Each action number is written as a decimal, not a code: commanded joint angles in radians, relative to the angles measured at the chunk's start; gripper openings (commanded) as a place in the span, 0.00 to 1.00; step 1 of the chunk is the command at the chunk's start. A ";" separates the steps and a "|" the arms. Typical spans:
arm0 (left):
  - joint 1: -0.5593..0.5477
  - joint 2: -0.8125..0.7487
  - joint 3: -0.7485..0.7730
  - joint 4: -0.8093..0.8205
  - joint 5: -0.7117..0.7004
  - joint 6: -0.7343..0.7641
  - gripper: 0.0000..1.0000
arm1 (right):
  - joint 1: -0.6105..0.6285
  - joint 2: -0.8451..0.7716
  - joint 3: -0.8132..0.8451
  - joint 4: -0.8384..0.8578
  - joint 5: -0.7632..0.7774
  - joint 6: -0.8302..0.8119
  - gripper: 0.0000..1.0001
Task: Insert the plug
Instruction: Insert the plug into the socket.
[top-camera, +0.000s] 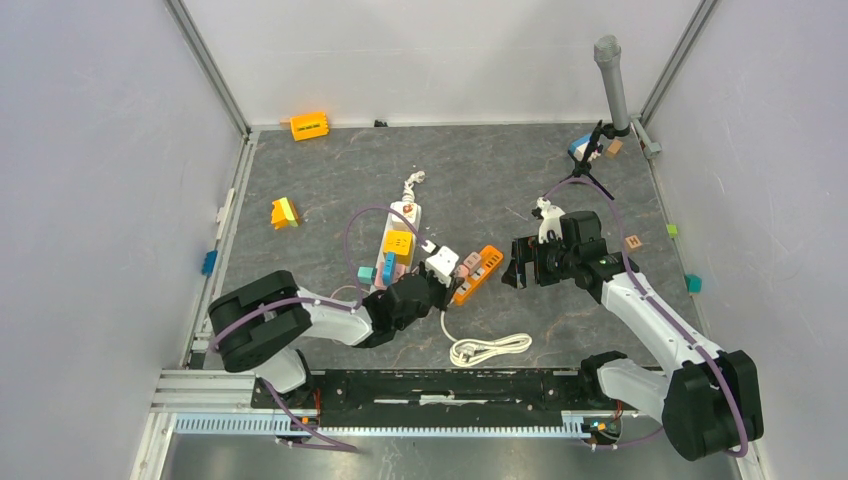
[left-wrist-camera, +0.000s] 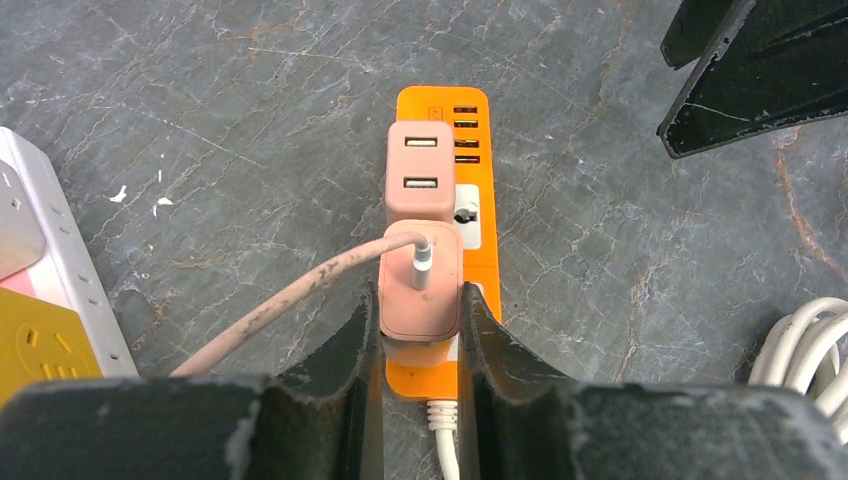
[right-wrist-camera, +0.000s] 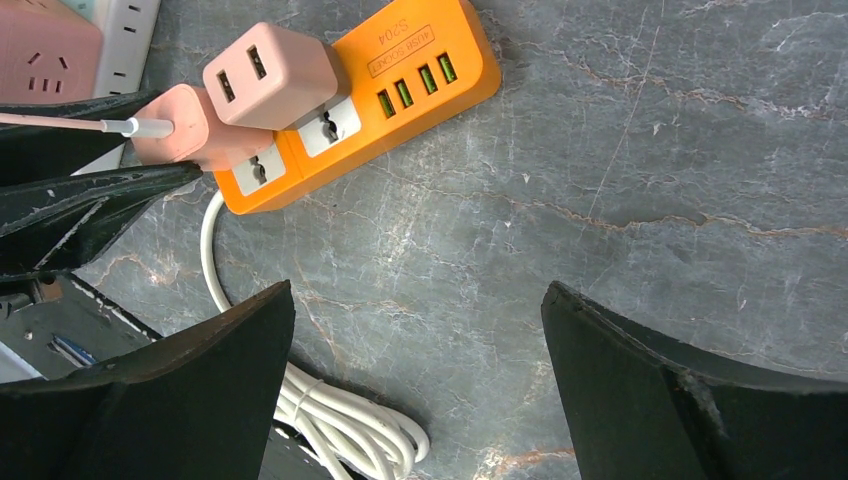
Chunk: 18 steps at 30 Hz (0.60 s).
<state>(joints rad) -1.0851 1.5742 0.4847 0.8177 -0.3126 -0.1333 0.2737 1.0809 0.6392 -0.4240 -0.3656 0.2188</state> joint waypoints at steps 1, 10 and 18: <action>-0.004 0.032 -0.011 0.054 0.013 0.012 0.02 | -0.005 -0.002 0.000 0.009 -0.011 -0.016 0.98; -0.005 0.100 -0.062 0.053 0.072 -0.018 0.02 | -0.005 -0.004 0.006 0.014 -0.015 -0.019 0.98; -0.017 0.150 -0.062 -0.069 0.076 -0.066 0.02 | -0.006 -0.002 0.014 0.011 -0.015 -0.016 0.98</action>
<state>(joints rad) -1.0851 1.6524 0.4465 0.9688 -0.2939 -0.1368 0.2726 1.0809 0.6392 -0.4240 -0.3660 0.2119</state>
